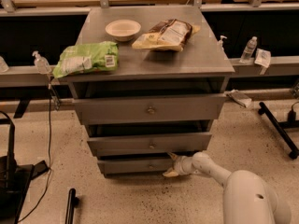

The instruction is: Open bottom drawer

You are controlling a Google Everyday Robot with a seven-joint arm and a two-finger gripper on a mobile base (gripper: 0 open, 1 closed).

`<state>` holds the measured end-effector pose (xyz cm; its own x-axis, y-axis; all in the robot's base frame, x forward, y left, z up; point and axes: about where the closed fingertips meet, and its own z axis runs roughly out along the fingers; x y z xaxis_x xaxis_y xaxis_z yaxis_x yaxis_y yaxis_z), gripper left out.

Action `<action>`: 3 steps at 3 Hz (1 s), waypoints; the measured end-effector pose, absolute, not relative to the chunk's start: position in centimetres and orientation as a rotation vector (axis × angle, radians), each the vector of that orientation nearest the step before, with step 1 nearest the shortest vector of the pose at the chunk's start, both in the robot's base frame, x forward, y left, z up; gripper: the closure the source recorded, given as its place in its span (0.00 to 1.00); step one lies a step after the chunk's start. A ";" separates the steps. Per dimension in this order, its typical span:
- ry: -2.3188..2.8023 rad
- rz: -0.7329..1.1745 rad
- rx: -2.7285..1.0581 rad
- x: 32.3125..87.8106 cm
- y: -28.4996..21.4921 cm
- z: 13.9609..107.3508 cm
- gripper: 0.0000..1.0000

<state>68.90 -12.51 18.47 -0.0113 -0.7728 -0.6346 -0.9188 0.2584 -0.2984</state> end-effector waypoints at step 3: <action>1.808 0.266 -1.545 68.9 -12.4 18.9 0.44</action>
Offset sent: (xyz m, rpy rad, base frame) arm -0.0340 -0.0081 0.0270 0.0893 -0.0150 0.0977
